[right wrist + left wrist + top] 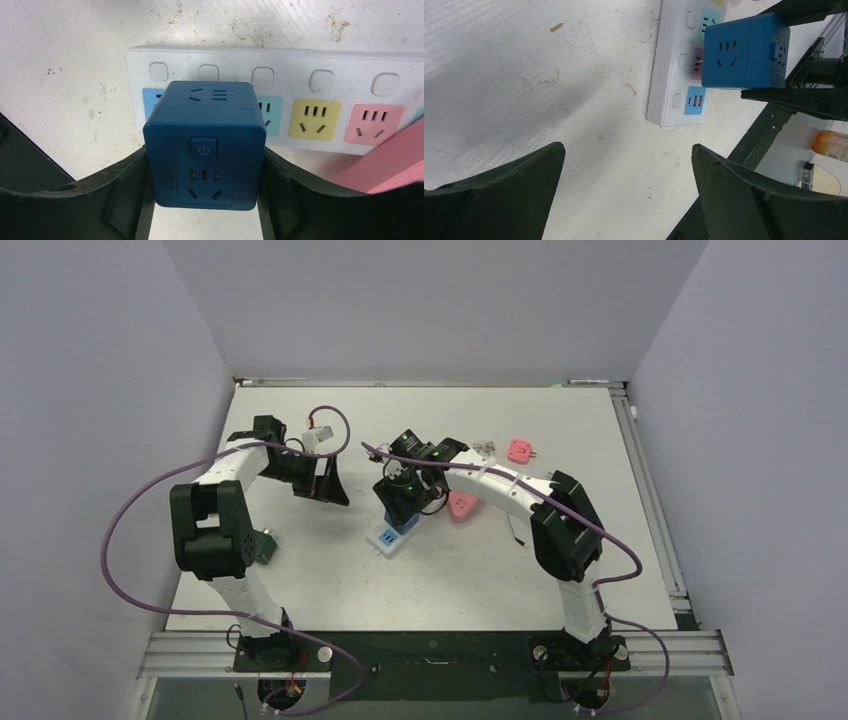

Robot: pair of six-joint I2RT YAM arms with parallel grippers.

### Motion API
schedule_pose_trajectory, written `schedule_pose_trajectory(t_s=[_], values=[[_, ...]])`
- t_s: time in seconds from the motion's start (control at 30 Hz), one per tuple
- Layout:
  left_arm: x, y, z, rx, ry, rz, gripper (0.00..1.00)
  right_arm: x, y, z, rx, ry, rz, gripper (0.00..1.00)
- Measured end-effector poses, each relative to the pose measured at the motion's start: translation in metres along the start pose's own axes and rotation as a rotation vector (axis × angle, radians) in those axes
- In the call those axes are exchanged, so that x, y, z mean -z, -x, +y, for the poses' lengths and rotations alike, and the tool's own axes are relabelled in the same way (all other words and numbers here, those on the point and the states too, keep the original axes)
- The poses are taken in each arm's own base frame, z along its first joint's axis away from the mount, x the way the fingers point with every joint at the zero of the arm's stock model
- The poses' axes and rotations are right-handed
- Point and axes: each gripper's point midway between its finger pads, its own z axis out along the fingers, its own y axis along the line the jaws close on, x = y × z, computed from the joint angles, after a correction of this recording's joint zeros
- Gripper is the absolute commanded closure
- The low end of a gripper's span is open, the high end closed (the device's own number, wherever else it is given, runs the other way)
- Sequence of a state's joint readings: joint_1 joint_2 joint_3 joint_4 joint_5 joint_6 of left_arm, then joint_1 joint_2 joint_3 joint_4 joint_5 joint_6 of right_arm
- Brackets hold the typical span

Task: Insert the plug
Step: Insert the plug into the socket.

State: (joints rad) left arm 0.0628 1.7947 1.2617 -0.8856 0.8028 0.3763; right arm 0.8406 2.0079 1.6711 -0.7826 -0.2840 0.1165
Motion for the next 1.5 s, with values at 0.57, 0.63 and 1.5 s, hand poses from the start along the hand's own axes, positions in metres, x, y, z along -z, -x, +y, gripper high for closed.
schedule_pose_trajectory(t_s=[0.57, 0.63, 1.5], values=[[0.0, 0.0, 0.002, 0.005, 0.012, 0.002, 0.04, -0.001, -0.007, 0.002, 0.009, -0.013, 0.003, 0.95], [0.0, 0.0, 0.002, 0.004, 0.013, 0.001, 0.04, -0.003, -0.009, 0.001, 0.009, -0.013, 0.007, 0.95], [0.001, 0.0, 0.005, 0.006, 0.022, 0.001, 0.04, -0.006, -0.011, 0.007, 0.037, -0.111, 0.005, 0.95]])
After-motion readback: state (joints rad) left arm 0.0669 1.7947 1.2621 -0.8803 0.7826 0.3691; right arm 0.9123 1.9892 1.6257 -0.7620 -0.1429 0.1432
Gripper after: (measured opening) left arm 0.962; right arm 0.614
